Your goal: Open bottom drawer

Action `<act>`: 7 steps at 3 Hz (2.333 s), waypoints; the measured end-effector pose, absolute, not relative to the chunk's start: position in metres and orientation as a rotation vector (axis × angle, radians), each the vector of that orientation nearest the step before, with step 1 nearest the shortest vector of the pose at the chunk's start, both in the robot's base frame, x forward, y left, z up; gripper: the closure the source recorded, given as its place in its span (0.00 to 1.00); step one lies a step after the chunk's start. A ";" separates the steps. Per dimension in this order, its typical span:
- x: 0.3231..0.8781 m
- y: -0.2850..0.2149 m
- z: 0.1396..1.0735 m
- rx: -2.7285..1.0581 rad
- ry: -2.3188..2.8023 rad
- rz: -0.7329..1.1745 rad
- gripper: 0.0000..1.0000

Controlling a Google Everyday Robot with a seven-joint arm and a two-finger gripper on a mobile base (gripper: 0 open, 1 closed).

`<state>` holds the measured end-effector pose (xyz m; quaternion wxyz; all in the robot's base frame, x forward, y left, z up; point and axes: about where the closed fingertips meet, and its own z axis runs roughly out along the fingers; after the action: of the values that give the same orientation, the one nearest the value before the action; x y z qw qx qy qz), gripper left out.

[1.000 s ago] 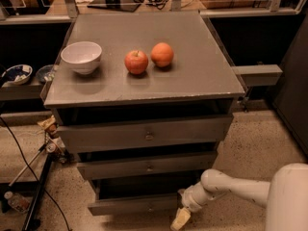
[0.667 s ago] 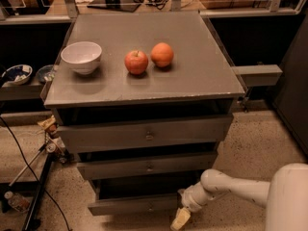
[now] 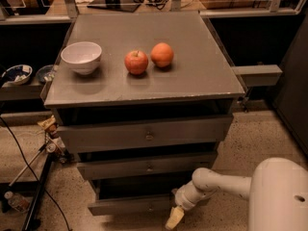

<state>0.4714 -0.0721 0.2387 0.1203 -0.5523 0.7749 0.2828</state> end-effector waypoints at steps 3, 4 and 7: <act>0.462 -0.056 0.222 -1.586 2.251 0.907 0.00; 0.469 -0.056 0.223 -1.586 2.243 0.902 0.00; 0.445 -0.057 0.223 -1.697 2.217 0.967 0.00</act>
Offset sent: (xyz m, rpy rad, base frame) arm -0.0032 0.0145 -0.0153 0.0342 0.0216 -0.0142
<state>0.4446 -0.0571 0.2230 0.0932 -0.5718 0.7472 0.3258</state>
